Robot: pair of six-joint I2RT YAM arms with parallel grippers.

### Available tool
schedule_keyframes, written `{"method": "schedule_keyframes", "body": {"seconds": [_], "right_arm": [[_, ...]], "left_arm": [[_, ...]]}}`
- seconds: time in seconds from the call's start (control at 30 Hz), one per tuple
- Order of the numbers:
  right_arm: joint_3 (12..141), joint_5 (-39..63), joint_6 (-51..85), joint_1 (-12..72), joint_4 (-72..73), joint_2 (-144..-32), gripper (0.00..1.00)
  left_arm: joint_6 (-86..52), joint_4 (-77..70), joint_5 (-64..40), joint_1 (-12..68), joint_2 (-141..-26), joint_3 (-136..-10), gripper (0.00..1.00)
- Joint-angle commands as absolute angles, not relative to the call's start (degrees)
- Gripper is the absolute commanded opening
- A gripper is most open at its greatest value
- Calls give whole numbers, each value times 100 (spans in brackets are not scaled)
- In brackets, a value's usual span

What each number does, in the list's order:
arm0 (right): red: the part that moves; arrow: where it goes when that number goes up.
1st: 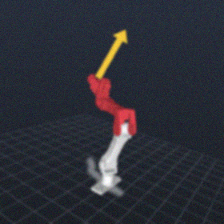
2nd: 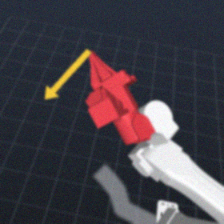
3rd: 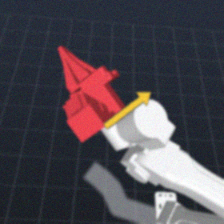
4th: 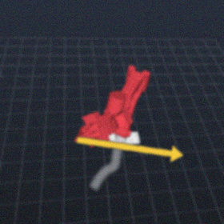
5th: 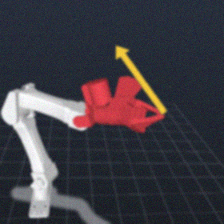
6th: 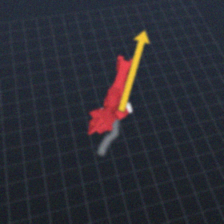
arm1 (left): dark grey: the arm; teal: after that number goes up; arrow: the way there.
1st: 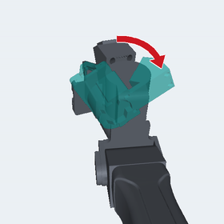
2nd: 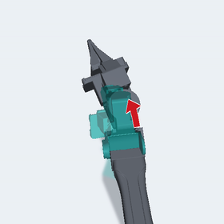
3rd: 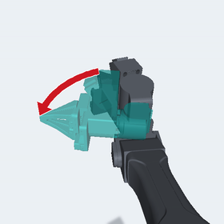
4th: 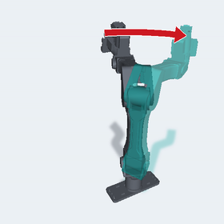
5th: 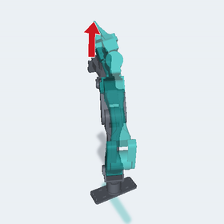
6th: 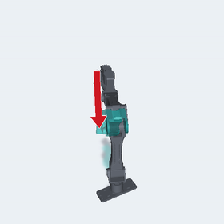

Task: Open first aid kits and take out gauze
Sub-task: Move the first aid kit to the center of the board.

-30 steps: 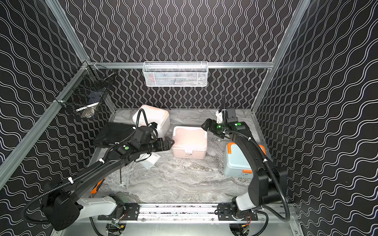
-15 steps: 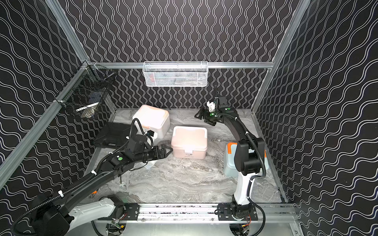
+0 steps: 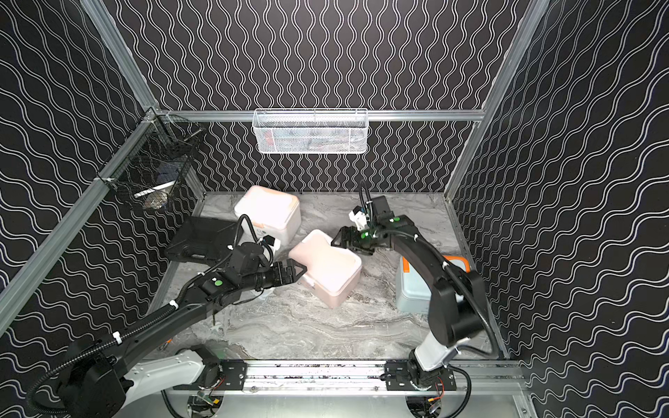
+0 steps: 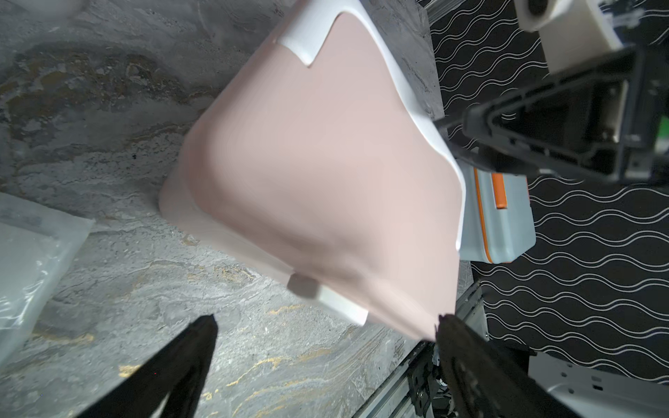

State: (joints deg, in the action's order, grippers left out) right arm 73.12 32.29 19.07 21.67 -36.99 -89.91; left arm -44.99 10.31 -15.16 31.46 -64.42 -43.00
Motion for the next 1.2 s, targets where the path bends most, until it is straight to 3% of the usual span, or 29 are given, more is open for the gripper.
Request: {"method": "schedule_keyframes", "body": {"seconds": [0.0, 0.2, 0.7, 1.17], "right_arm": [[6821, 3198, 2095, 2349, -3692, -8459, 86], [6522, 2707, 2244, 2487, -3771, -8001, 86], [6761, 2234, 2307, 2884, -3552, -8632, 86], [6137, 1661, 2716, 3270, -3955, -7630, 86]], "left_arm": [[-4388, 872, -1672, 3138, -6495, -4295, 99], [-4289, 919, -1721, 3131, -6581, -4245, 99], [-4254, 630, -2167, 3138, -7088, -4246, 99], [-4526, 355, -2114, 3813, -7347, -4386, 99]]}}
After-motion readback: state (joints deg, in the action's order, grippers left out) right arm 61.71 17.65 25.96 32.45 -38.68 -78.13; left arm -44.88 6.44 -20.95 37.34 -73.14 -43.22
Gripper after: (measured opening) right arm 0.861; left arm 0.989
